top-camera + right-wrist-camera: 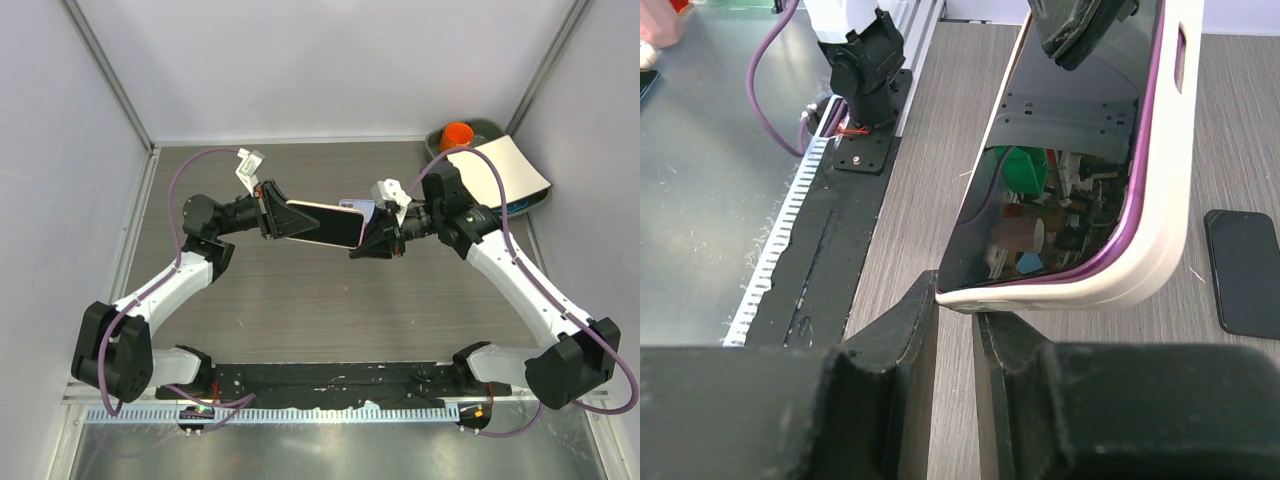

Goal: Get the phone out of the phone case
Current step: Remove the phone case from the phone.

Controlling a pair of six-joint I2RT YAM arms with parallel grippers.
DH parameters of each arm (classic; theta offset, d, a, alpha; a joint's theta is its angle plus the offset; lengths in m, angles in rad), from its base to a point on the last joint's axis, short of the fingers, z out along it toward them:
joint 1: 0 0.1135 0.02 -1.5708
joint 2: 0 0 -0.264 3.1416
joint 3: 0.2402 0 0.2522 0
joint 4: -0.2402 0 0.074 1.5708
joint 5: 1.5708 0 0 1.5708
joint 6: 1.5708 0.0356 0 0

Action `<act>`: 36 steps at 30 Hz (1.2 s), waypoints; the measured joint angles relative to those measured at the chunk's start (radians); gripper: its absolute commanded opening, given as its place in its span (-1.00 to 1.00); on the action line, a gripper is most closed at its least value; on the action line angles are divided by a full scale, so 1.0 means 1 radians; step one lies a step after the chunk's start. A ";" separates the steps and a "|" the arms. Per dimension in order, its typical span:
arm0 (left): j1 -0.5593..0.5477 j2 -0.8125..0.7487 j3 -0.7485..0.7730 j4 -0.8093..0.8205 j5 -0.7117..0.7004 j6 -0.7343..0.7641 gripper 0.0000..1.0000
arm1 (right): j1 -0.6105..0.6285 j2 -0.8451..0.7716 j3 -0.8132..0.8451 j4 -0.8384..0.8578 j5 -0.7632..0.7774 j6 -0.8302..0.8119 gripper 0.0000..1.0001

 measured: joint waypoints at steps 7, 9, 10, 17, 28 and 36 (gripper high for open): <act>-0.014 0.008 0.010 0.029 0.011 -0.024 -1.00 | 0.001 -0.018 -0.008 0.037 -0.006 0.084 -0.98; -0.014 0.014 0.020 0.064 0.015 -0.037 -1.00 | -0.002 -0.033 -0.048 0.156 -0.006 0.196 -0.98; -0.013 0.017 0.022 0.081 0.016 -0.046 -1.00 | -0.005 -0.040 -0.072 0.227 -0.011 0.266 -0.98; -0.013 0.032 0.024 0.164 0.005 -0.104 -1.00 | -0.027 -0.045 -0.178 0.593 -0.072 0.557 -0.98; -0.052 0.072 0.024 0.270 -0.015 -0.182 -1.00 | -0.068 -0.060 -0.299 0.964 -0.161 0.655 -0.98; -0.066 0.074 0.024 0.310 -0.021 -0.217 -1.00 | -0.090 -0.042 -0.330 1.157 -0.191 0.730 -0.99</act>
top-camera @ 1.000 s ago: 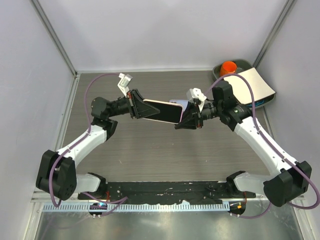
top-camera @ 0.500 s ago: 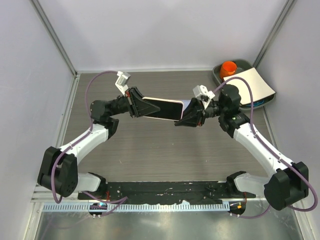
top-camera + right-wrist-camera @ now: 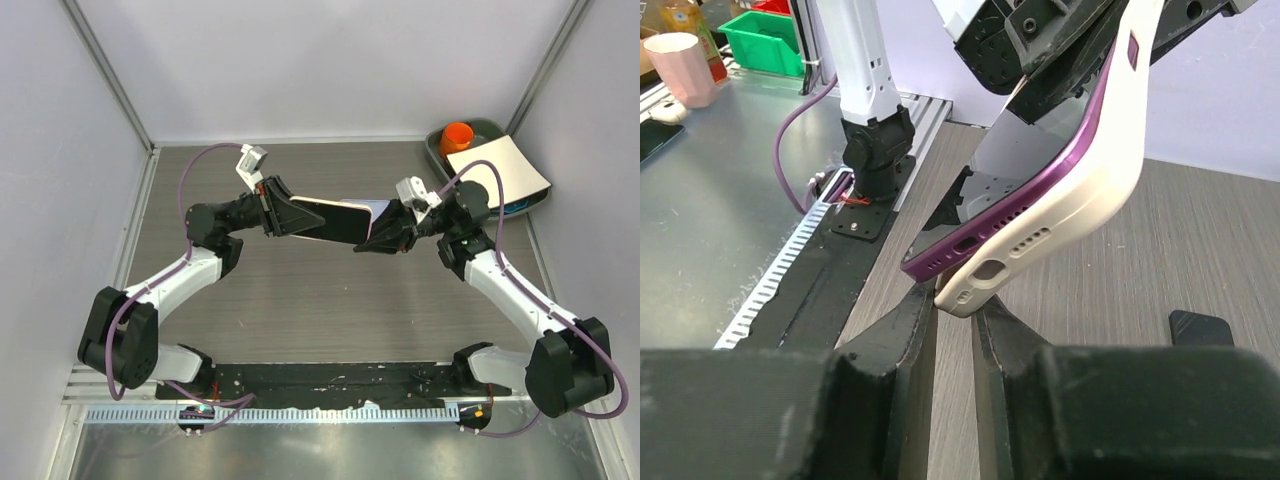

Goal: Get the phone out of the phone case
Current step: Remove the phone case from the phone.

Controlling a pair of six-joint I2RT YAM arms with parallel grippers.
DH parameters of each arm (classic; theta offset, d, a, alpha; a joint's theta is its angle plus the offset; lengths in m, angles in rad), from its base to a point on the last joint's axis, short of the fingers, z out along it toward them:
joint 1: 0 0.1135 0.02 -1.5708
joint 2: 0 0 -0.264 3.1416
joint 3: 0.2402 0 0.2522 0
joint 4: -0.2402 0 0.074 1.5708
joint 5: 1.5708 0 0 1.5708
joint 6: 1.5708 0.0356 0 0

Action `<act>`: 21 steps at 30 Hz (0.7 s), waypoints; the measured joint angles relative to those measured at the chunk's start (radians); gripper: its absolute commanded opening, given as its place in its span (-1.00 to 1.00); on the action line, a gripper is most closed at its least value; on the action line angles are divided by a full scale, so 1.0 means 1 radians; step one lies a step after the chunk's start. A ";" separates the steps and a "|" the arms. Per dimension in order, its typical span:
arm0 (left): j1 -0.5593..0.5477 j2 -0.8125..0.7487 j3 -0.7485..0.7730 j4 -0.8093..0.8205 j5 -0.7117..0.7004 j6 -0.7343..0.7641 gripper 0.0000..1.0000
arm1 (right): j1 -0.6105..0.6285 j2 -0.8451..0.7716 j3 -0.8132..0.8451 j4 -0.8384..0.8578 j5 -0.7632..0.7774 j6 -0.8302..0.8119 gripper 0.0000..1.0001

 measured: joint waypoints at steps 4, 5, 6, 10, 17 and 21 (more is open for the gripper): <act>0.000 0.000 0.000 0.000 -0.010 -0.009 -1.00 | -0.006 0.013 0.000 0.046 0.002 0.044 -0.98; 0.000 0.000 0.000 0.000 -0.012 -0.010 -1.00 | -0.009 0.019 0.000 0.058 0.002 0.063 -0.98; 0.000 0.000 0.000 0.000 -0.013 -0.010 -1.00 | -0.010 0.025 0.001 0.065 0.002 0.079 -0.98; -0.002 0.000 0.000 -0.002 -0.021 -0.006 -1.00 | -0.021 0.066 0.017 0.081 -0.001 0.149 -0.98; -0.002 0.000 0.000 -0.004 -0.041 0.014 -1.00 | -0.040 0.143 0.069 0.063 0.000 0.257 -0.98; -0.004 0.000 0.000 -0.010 -0.047 0.022 -1.00 | -0.044 0.158 0.076 0.063 0.002 0.313 -0.98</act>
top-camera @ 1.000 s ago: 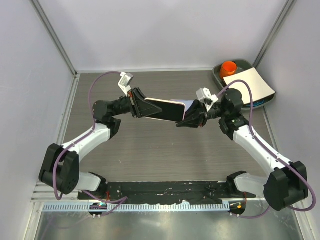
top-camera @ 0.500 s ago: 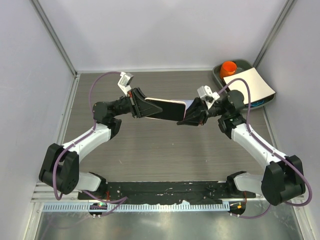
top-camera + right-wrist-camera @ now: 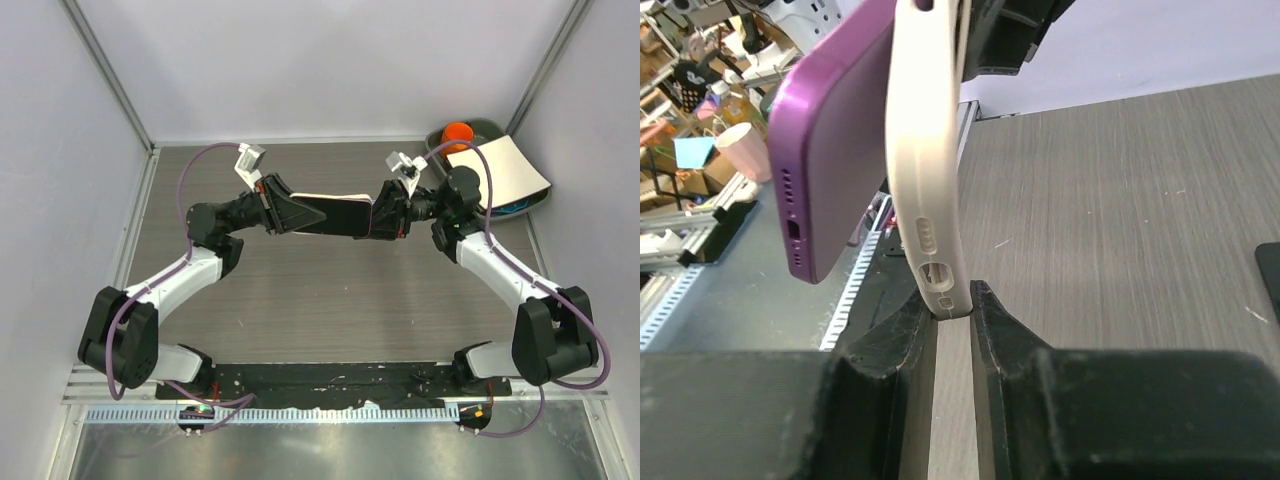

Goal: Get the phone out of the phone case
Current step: Remove the phone case from the phone.

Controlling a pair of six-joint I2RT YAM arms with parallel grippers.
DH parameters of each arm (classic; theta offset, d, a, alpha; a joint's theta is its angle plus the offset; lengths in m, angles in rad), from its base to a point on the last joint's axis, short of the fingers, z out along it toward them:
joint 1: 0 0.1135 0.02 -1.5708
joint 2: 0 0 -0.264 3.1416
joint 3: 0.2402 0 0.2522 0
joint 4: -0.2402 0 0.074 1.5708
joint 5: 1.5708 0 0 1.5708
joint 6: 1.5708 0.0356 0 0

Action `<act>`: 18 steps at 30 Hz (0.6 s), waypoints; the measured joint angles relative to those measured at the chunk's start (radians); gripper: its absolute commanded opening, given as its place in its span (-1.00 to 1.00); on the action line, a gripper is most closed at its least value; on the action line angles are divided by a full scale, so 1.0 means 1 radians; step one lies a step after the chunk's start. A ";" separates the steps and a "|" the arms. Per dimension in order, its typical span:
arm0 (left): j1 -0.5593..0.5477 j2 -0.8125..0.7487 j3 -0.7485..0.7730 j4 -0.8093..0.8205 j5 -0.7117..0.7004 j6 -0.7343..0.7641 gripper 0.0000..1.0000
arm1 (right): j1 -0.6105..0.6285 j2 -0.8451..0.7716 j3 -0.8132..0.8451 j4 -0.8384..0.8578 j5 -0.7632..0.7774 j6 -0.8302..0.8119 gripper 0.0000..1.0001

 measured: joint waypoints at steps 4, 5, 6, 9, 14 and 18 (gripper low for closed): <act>-0.003 0.000 0.000 -0.002 -0.011 0.016 -1.00 | -0.006 0.027 0.015 0.017 -0.002 0.077 -0.98; -0.003 0.000 0.000 -0.002 -0.014 0.022 -1.00 | -0.007 0.038 0.018 0.030 -0.002 0.100 -0.98; -0.003 0.000 0.000 -0.004 -0.016 0.025 -1.00 | -0.008 0.050 0.021 0.047 -0.003 0.127 -0.98; -0.003 0.000 0.000 -0.014 -0.022 0.040 -1.00 | -0.010 0.089 0.029 0.090 -0.004 0.195 -0.98; -0.003 0.010 0.000 -0.035 -0.031 0.053 -1.00 | -0.012 0.135 0.035 0.119 -0.003 0.273 -0.98; -0.003 0.013 0.000 -0.040 -0.045 0.070 -1.00 | -0.016 0.142 0.041 0.137 -0.005 0.319 -0.79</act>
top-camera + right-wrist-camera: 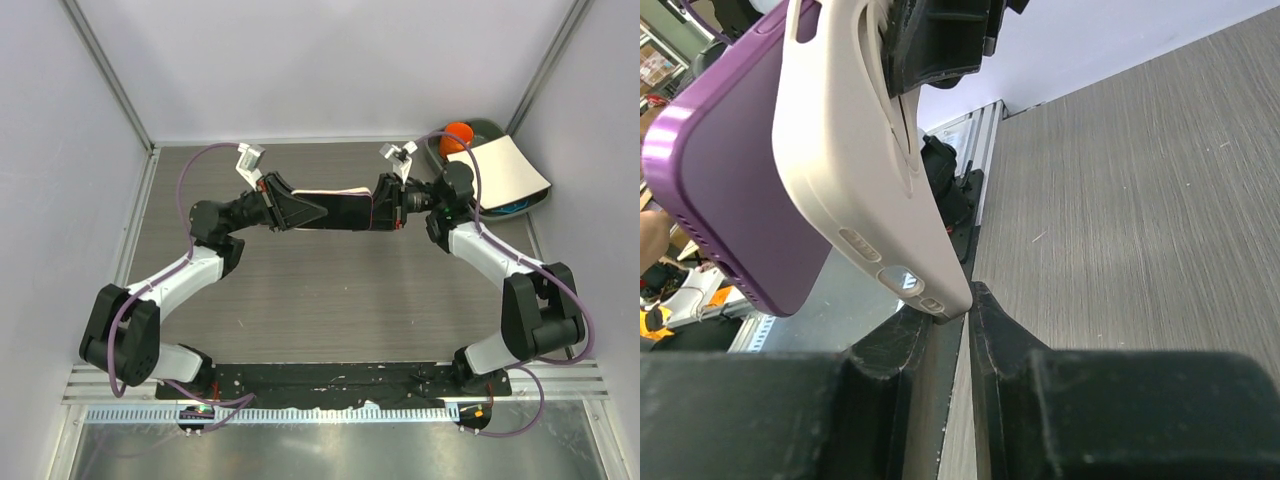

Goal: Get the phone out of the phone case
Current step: Remove the phone case from the phone.

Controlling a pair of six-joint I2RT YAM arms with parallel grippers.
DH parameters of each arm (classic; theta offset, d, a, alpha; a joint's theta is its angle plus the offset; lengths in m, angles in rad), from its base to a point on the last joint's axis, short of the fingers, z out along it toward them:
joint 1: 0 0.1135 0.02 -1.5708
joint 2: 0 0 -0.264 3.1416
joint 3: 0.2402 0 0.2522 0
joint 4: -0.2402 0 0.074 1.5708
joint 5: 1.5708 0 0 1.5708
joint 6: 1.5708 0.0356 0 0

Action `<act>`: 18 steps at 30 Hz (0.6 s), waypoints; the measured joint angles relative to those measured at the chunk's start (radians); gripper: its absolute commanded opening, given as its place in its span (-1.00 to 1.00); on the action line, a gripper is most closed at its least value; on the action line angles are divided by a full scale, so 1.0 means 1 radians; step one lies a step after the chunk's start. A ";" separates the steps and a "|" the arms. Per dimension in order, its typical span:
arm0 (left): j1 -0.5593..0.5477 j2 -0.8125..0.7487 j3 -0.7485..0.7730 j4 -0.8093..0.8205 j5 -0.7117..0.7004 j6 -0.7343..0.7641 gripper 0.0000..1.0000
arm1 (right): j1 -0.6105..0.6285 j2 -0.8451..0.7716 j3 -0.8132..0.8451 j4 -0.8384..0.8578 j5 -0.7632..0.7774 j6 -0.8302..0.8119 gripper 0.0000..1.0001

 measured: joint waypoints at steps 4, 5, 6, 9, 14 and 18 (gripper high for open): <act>0.000 0.000 0.000 0.009 -0.010 0.027 -1.00 | -0.002 -0.019 0.000 0.014 -0.001 0.024 -0.60; 0.000 0.000 0.000 0.011 -0.012 0.034 -1.00 | -0.004 -0.029 0.000 0.014 0.000 0.028 -0.57; 0.000 -0.002 0.000 0.013 -0.014 0.039 -1.00 | -0.005 -0.037 0.000 0.014 0.000 0.029 -0.53; 0.000 -0.015 0.000 0.007 -0.019 0.064 -1.00 | -0.006 -0.061 0.000 0.014 0.005 0.034 -0.46; -0.002 -0.034 -0.002 -0.035 -0.020 0.100 -0.99 | -0.005 -0.081 0.000 0.018 0.018 0.043 -0.30; -0.006 -0.035 -0.003 -0.093 -0.017 0.122 -0.99 | -0.008 -0.082 0.000 0.026 0.040 0.068 -0.14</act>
